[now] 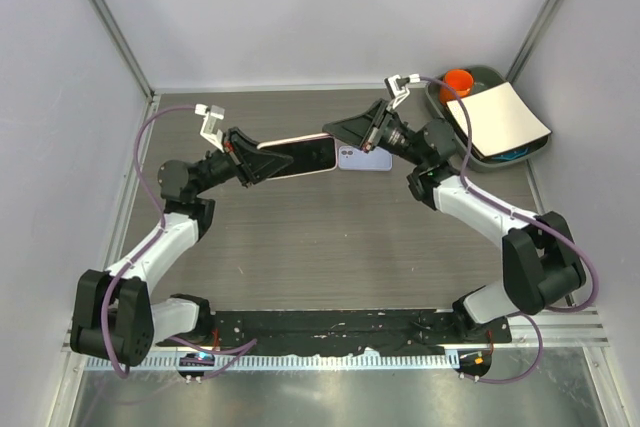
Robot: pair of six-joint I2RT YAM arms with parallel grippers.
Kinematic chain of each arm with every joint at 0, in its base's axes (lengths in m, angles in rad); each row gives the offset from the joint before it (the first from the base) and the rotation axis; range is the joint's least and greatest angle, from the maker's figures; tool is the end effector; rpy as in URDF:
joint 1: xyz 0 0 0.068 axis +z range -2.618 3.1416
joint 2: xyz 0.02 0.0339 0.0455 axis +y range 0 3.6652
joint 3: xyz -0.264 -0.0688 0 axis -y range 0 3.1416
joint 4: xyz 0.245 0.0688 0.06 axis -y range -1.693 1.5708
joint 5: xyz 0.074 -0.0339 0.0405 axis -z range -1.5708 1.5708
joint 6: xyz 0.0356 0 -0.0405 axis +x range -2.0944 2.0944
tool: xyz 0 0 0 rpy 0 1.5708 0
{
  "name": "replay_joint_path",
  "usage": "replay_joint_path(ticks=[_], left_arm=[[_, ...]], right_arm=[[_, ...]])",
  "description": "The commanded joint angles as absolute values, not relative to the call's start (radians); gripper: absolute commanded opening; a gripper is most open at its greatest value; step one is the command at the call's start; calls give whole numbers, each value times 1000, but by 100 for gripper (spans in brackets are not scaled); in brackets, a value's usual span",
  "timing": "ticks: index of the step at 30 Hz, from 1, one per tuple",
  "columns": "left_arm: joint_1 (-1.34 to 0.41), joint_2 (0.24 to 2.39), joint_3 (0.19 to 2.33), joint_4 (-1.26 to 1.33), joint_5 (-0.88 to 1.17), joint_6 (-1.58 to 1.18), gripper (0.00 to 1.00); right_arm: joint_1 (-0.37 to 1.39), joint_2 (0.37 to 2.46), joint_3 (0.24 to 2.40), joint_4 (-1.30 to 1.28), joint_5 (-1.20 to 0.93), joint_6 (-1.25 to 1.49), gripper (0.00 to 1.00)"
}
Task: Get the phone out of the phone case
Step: Remove the phone case from the phone.
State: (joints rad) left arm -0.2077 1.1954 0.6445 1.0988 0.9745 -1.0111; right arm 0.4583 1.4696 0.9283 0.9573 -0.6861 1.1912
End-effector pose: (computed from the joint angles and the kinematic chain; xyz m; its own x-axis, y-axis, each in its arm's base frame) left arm 0.2323 -0.0791 0.3310 -0.4132 -0.3993 -0.8184 0.8603 0.1234 -0.4945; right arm 0.2834 0.1649 0.3424 -0.6664 0.4726 -0.5767 -0.6560 -0.0039 0.7547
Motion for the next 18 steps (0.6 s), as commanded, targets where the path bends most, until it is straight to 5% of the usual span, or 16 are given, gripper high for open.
replay_joint_path(ticks=[1,8,15,18], left_arm=[[-189,1138,680,1207,885,-986,0],[-176,1137,683,1186,882,-983,0],[-176,1131,712,1161,937,-973,0],[-176,1127,721,1161,963,-976,0]], right_arm=[[404,1401,995,858,-771,1023,38],[302,1325,1087,695,-915,789,45],[296,1333,1284,9,-1211,220,41],[308,1342,1278,-57,-1281,132,41]])
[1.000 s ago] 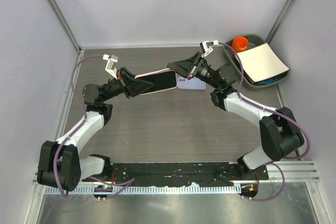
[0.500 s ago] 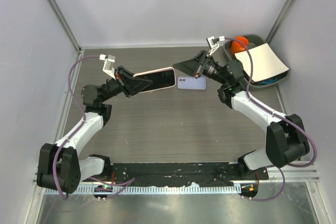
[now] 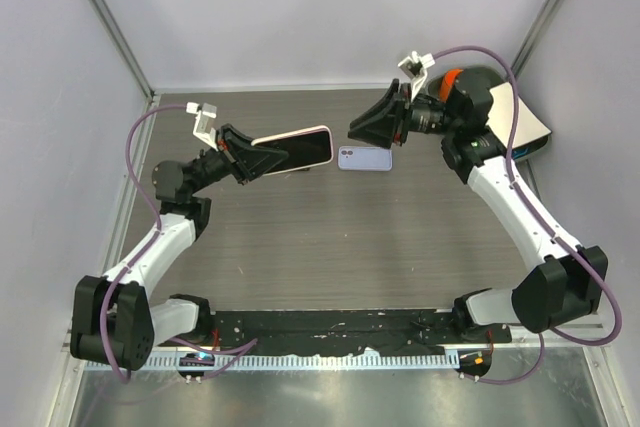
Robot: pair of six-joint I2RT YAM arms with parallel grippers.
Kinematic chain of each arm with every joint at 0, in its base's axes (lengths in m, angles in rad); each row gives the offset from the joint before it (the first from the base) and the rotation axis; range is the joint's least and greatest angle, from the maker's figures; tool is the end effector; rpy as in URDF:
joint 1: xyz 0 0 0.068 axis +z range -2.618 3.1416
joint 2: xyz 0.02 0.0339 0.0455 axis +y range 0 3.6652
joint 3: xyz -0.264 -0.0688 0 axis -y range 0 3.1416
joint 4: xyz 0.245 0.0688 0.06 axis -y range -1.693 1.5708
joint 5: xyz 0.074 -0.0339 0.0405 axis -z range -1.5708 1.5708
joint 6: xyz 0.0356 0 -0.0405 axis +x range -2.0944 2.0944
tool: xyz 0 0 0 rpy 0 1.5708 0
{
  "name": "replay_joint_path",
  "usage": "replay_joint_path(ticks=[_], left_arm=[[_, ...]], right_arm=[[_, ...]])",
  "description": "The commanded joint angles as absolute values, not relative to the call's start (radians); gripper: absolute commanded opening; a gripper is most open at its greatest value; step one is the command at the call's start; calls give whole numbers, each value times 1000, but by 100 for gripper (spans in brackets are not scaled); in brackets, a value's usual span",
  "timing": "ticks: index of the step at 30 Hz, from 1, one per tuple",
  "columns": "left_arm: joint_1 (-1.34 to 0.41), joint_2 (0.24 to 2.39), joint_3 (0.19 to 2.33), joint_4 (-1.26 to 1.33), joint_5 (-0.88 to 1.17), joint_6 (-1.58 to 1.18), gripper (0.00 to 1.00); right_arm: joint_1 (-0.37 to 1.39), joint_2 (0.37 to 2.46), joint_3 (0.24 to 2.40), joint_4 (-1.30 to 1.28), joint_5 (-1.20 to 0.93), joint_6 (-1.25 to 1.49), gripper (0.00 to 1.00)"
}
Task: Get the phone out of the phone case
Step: Remove the phone case from the phone.
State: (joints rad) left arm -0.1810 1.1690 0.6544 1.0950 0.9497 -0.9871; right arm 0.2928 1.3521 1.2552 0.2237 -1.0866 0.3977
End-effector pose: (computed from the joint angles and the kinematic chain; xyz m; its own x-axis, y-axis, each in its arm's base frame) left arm 0.2297 -0.0715 0.3401 -0.3483 -0.4299 -0.8330 0.8765 0.1656 -0.4520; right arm 0.2803 0.1174 0.4187 -0.2660 0.1081 -0.9579 -0.9457 0.1631 0.2810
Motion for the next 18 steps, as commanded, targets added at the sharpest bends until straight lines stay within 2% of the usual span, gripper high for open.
replay_joint_path(ticks=[1,12,18], left_arm=[[-175,1126,722,1160,969,-977,0],[-175,1120,718,1164,965,-980,0],[-175,1124,715,1163,966,-985,0]], right_arm=[[314,1345,1261,-58,-1288,126,41],[426,1442,1290,-238,-1221,-53,38],[477,1470,1312,-250,-1220,-74,36]])
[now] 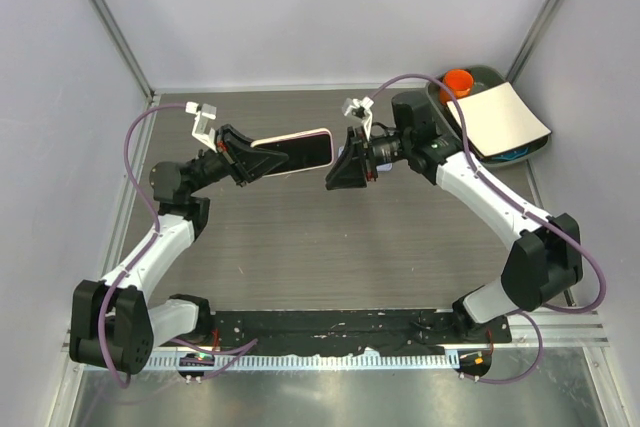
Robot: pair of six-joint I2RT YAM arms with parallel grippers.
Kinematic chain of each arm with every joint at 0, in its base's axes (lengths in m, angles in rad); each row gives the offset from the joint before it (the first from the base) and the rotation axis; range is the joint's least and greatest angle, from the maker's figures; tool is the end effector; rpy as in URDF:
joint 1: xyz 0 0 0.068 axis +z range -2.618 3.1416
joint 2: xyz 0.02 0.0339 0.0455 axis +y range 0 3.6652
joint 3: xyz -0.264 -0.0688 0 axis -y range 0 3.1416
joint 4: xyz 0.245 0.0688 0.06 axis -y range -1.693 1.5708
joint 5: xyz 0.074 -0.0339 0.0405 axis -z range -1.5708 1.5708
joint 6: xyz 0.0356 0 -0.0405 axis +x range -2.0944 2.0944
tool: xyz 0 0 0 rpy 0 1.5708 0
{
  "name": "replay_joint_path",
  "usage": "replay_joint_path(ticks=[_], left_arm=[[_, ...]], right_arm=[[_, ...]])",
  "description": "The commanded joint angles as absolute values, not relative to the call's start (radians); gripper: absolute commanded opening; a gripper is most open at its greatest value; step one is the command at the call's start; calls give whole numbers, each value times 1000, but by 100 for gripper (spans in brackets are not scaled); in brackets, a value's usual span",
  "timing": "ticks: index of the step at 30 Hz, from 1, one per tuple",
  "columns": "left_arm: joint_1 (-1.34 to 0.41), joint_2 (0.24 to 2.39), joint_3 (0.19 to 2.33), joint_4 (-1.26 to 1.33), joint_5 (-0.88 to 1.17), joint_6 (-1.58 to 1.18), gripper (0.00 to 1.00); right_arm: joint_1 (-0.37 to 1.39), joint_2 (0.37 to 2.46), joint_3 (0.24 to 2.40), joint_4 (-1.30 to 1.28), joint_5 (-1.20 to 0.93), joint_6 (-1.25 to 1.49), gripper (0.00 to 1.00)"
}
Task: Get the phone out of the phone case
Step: Remove the phone case from the phone.
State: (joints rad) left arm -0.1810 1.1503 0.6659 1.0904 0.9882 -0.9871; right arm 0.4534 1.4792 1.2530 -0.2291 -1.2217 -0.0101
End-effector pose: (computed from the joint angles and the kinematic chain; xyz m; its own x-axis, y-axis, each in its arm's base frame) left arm 0.2247 -0.0713 0.3468 -0.3372 -0.4050 -0.8499 0.8942 0.1446 -0.4237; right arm 0.2779 0.1726 0.3420 -0.3861 -0.1920 -0.9023 -0.9125 -0.0641 0.4041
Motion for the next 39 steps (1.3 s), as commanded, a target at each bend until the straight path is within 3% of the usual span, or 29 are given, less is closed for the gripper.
replay_joint_path(ticks=[1,26,31,39], left_arm=[[-176,1126,715,1163,966,-985,0],[-193,1140,709,1163,979,-986,0],[-193,1138,712,1163,971,-992,0],[-193,1176,730,1140,948,-1055,0]], right_arm=[[480,1470,1312,-250,-1218,-77,36],[488,1456,1259,-5,-1207,101,31],[486,1453,1247,-6,-1232,74,11],[486,1399,1212,-35,-1241,-66,1]])
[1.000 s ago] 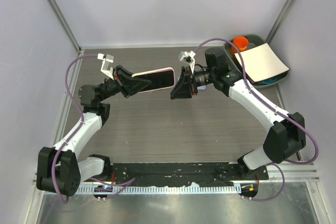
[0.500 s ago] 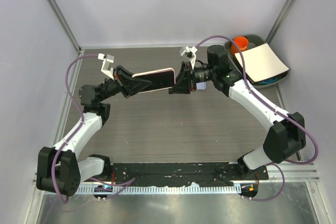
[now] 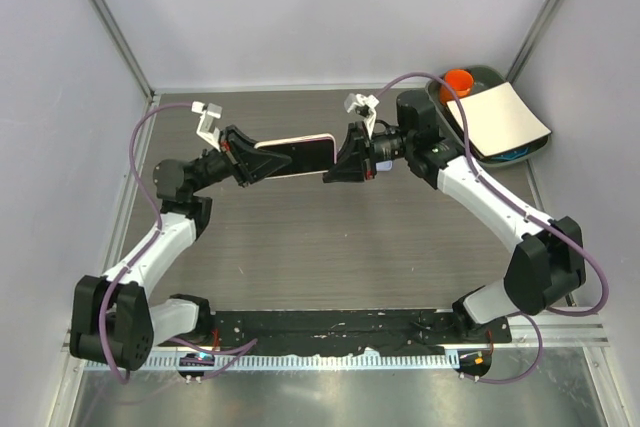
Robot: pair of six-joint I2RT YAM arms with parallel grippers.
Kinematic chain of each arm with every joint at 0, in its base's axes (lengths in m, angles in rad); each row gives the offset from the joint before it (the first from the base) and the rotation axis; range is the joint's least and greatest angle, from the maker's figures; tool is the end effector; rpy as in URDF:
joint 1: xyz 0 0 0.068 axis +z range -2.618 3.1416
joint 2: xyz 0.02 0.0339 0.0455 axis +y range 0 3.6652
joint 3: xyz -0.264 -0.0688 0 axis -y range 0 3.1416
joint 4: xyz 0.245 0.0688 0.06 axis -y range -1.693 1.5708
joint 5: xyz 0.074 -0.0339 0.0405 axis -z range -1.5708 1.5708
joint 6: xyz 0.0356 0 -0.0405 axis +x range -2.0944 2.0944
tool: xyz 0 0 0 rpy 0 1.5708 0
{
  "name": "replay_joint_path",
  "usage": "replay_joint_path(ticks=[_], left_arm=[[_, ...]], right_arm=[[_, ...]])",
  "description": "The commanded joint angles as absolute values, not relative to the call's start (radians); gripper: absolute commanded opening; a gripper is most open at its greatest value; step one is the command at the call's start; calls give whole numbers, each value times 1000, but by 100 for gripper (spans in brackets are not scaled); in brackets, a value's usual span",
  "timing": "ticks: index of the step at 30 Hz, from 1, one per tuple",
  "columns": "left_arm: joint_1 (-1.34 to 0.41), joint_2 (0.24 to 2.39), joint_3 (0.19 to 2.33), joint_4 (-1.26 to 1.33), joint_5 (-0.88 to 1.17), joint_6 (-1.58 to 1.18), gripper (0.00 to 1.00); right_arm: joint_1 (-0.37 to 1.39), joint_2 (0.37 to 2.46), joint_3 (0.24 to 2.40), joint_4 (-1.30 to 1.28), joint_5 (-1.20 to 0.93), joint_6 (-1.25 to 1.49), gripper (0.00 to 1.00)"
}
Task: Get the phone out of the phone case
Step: Remove the phone case from the phone.
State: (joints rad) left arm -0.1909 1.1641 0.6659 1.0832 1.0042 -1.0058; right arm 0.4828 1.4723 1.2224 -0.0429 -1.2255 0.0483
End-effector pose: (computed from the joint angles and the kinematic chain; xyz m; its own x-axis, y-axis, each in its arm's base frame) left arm 0.2271 -0.0745 0.3430 -0.3791 -0.3885 -0.8399 0.8822 0.1222 -0.4547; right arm 0.2755 0.1823 0.3489 -0.3015 -0.1396 -0.9432 -0.9416 -0.1119 0.3175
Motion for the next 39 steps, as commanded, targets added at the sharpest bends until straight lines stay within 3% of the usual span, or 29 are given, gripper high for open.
replay_joint_path(ticks=[1,19,39], left_arm=[[-195,1181,735,1134,948,-1058,0],[-255,1264,785,1120,1048,-1138,0],[-353,1256,773,1183,1103,-1204,0]], right_arm=[[488,1384,1210,-47,-1244,-86,1],[503,1253,1255,-400,-1284,-494,1],[499,1275,1218,-324,-1258,-522,1]])
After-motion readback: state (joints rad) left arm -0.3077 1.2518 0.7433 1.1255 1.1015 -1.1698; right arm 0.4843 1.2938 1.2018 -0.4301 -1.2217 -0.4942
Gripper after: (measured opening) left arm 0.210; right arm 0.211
